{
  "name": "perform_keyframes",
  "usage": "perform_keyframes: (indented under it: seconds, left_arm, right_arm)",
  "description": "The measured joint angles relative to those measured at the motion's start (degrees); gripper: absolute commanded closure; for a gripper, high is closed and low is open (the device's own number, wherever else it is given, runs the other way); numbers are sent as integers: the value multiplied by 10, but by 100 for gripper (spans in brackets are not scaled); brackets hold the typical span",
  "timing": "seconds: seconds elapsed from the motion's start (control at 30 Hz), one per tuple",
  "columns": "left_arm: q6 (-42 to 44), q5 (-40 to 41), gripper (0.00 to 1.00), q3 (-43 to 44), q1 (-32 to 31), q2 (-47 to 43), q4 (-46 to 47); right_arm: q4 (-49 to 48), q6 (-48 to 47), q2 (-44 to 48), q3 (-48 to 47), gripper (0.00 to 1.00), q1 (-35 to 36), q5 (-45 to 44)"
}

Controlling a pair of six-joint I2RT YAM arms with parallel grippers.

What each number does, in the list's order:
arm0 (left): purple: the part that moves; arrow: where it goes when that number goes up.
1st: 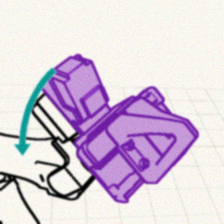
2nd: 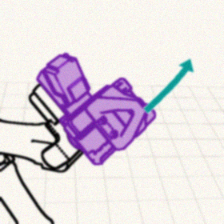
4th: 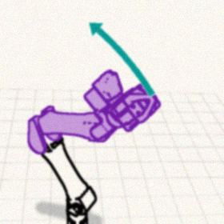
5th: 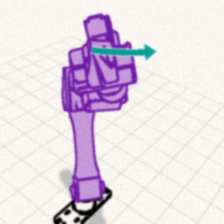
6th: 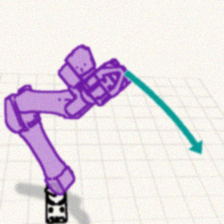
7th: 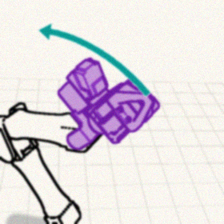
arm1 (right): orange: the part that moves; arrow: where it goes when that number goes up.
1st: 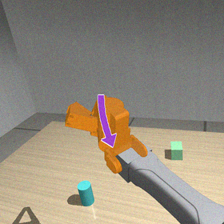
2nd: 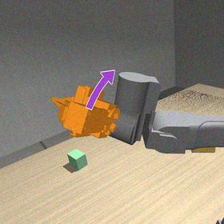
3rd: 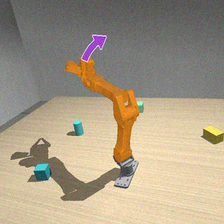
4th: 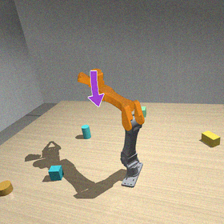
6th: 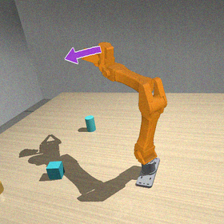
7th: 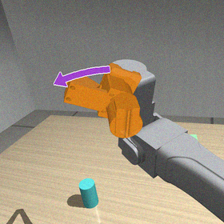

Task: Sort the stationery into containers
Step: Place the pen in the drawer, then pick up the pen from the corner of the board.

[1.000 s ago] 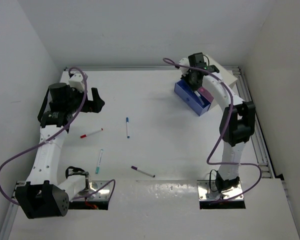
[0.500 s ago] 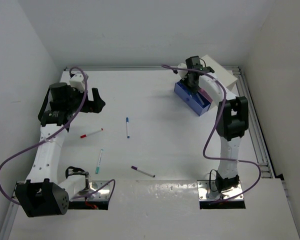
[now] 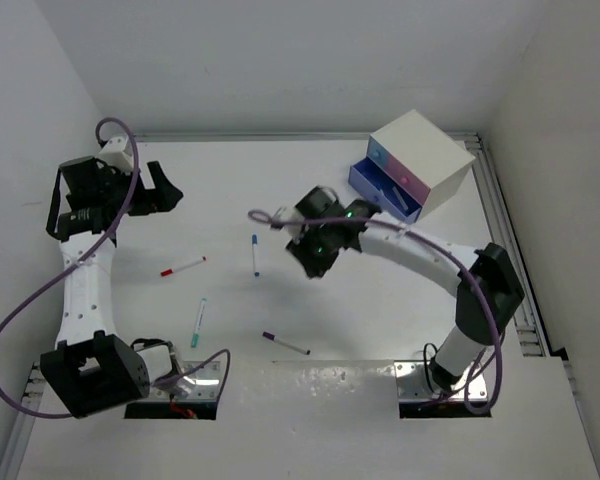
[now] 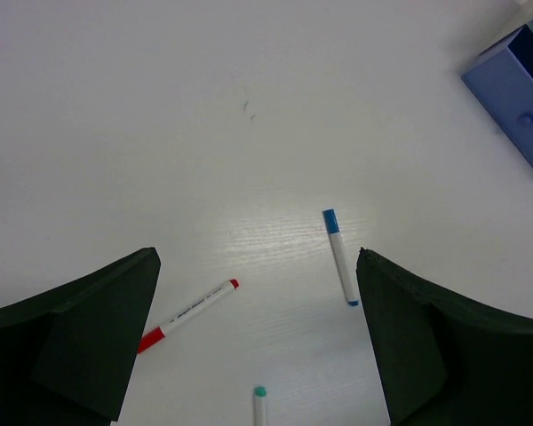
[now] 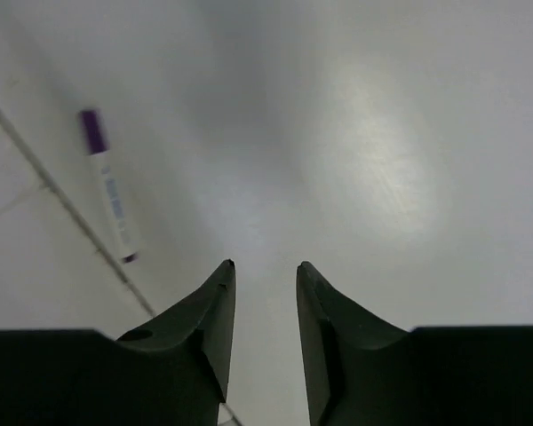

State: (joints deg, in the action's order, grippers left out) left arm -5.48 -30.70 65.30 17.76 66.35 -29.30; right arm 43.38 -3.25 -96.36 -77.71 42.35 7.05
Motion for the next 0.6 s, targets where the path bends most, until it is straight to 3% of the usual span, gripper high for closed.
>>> perform_keyframes:
  seconds: [0.17, 0.4, 0.6]
  left_arm:
    - [-6, -36, 0, 1, 45, 3, -23]
    - [-3, -61, 0, 1, 84, -10, -45]
    - [9, -70, 0, 1, 97, -36, -55]
  right_arm:
    - [-24, 76, -5, 62, 58, 145, 22]
    - [-73, 123, -40, 75, 60, 276, -15]
    - [-92, 139, -76, 79, 62, 329, -37]
